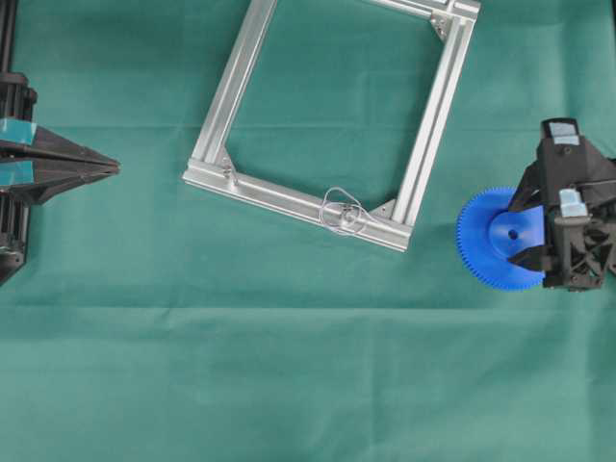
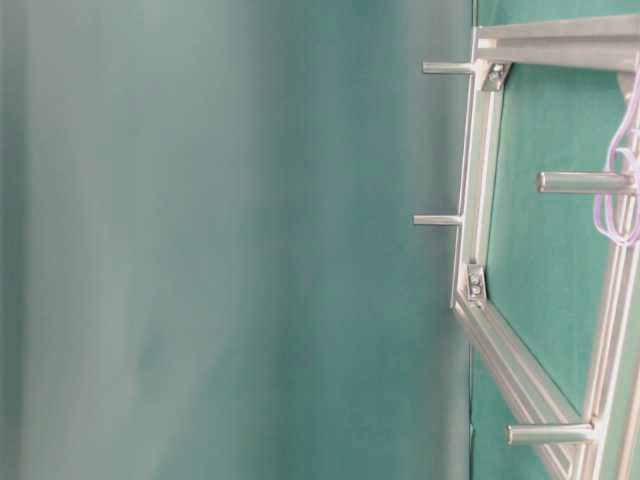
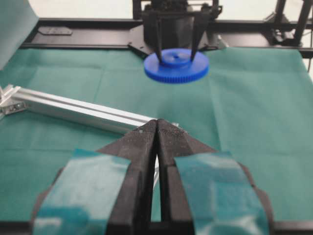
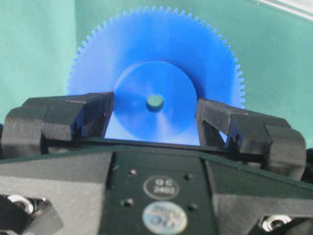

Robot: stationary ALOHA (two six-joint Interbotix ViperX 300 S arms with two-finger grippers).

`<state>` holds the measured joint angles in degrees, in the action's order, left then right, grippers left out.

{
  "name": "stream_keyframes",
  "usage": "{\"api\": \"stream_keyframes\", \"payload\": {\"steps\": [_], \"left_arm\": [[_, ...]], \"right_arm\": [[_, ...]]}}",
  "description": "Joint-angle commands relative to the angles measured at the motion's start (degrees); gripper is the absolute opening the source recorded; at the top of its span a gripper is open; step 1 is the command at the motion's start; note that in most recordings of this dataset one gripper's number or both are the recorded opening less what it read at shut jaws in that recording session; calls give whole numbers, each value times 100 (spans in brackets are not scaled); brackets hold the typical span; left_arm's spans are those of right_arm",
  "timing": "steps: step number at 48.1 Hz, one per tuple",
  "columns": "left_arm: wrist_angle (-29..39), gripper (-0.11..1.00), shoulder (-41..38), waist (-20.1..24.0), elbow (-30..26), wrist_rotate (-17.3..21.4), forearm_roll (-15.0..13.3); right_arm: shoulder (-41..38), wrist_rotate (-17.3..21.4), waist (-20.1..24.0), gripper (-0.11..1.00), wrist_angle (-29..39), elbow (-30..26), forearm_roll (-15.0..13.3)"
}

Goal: Find the location of the shaft and insert the gear.
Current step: 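Lift the blue gear and tilt it upright with the right gripper, then carry the upright gear left toward the frame's shaft with the right gripper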

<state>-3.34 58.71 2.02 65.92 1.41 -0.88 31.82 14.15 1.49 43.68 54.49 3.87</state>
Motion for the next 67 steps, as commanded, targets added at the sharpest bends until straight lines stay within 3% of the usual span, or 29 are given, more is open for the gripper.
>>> {"api": "stream_keyframes", "payload": {"steps": [1, 14, 23, 51, 67], "left_arm": [[-35, 1, -26, 9, -149, -9, -9], [-26, 1, -18, 9, -149, -9, -9], [-26, 1, -62, 18, -141, -9, -9], [-35, 1, -18, 9, -176, -26, -18], [-18, 1, -44, 18, -176, -26, -18]], "right_arm": [[88, 26, -9, 70, 70, -237, -9], [-97, 606, -9, 70, 70, -475, -246], [-422, 809, -9, 70, 0, -800, -431], [-2391, 826, -9, 70, 53, -2733, -765], [-2751, 817, -105, 70, 193, -3190, -914]]}}
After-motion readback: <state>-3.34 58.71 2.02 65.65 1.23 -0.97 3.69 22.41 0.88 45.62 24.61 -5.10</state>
